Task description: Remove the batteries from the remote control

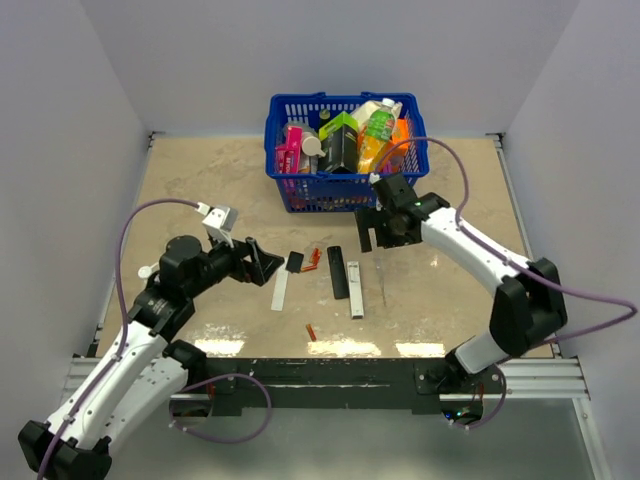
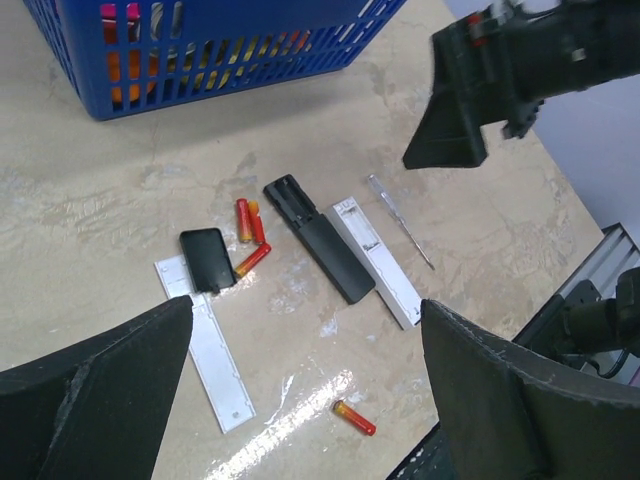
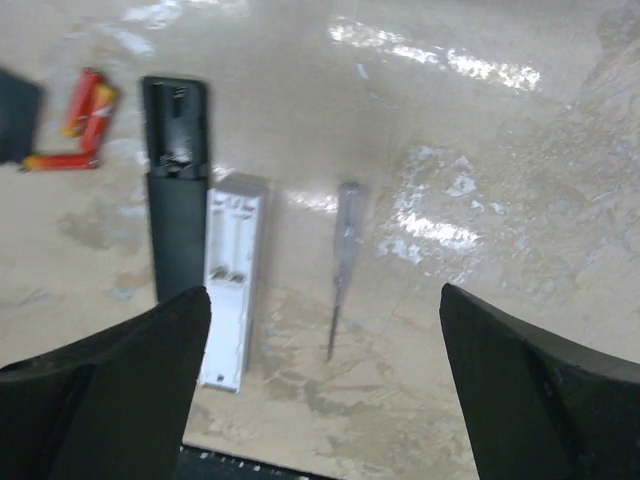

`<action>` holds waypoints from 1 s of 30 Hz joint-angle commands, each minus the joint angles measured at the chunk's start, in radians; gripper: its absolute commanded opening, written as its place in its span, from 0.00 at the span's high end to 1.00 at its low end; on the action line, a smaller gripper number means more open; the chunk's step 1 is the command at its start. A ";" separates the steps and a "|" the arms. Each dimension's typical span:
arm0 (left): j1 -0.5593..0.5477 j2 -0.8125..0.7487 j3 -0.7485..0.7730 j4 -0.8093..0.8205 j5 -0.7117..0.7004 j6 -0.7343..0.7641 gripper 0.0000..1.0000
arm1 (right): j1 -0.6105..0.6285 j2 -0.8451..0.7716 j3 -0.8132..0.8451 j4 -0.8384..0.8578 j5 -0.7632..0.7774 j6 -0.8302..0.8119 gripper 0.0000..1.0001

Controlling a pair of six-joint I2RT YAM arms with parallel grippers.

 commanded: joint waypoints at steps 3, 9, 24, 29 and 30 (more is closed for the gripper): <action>-0.003 -0.003 0.091 0.019 -0.026 -0.004 0.00 | 0.001 -0.250 0.003 0.068 -0.173 0.000 0.02; -0.003 -0.008 0.172 0.005 -0.002 -0.002 0.00 | 0.001 -0.507 -0.074 0.245 -0.159 0.096 0.02; -0.002 -0.017 0.233 0.005 -0.022 -0.051 0.00 | 0.001 -0.702 -0.181 0.424 -0.141 0.163 0.01; -0.002 -0.006 0.250 -0.010 -0.033 -0.040 0.00 | 0.001 -0.693 -0.172 0.436 -0.125 0.144 0.02; -0.002 -0.006 0.252 -0.010 -0.031 -0.040 0.00 | 0.001 -0.688 -0.171 0.433 -0.131 0.138 0.01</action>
